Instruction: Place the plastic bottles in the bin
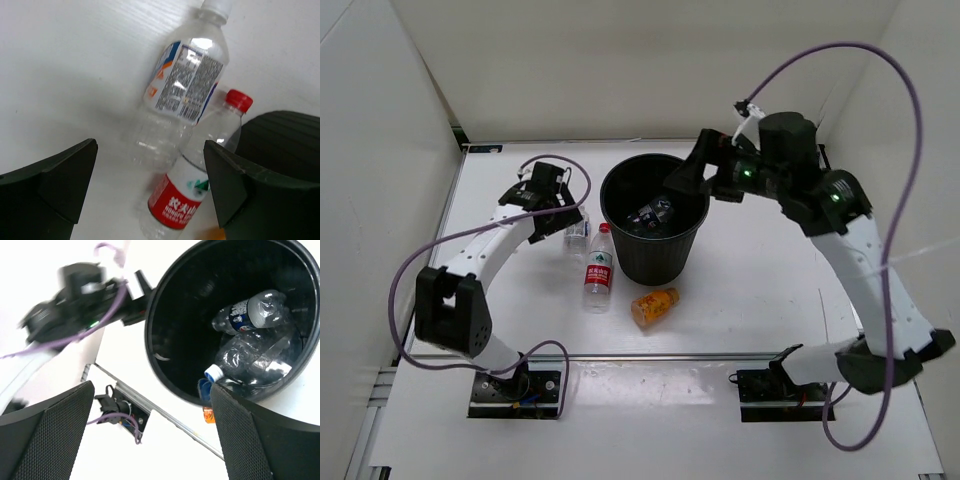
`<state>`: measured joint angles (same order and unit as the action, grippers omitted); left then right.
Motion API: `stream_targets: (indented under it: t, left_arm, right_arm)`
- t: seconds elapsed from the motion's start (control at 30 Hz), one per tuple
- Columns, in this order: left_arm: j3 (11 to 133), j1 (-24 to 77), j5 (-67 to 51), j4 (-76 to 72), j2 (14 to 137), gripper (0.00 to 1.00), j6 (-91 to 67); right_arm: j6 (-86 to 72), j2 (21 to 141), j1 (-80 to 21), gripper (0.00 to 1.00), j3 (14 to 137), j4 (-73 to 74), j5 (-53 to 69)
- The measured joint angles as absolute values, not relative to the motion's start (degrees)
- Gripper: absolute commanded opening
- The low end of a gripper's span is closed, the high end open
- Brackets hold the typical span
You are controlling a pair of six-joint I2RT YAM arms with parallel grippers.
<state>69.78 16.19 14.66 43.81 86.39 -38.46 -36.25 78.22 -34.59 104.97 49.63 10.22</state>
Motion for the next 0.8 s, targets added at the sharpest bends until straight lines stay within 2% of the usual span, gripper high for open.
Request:
stream_targets:
  t: [0.23,0.57,0.67,0.73,0.77,0.8]
  left_arm:
    - [74.1,16.6,15.5,38.0,96.4,0.97,-34.3]
    - [75.7,16.9,8.4,33.9,106.1,0.94,-31.7]
    - [75.9,17.0,7.0,33.5,106.7,0.82,-31.6]
    - [75.6,17.0,6.2,33.0,106.7,0.80,-31.9]
    - [75.2,17.0,5.9,32.4,106.6,0.73,-32.0]
    - [74.6,16.9,5.6,31.7,106.4,0.73,-32.2]
  right_arm:
    - [-35.6,67.1,-34.4,1.00,97.2,51.0,10.6]
    - [-34.1,65.8,-32.4,1.00,95.8,54.4,10.6]
    - [-34.0,65.1,-31.1,1.00,95.8,55.5,10.6]
    - [-34.0,64.6,-30.5,1.00,95.8,56.1,10.6]
    - [-34.0,64.4,-30.3,1.00,95.8,56.3,10.6]
    - [-34.0,64.1,-30.0,1.00,95.8,56.6,10.6]
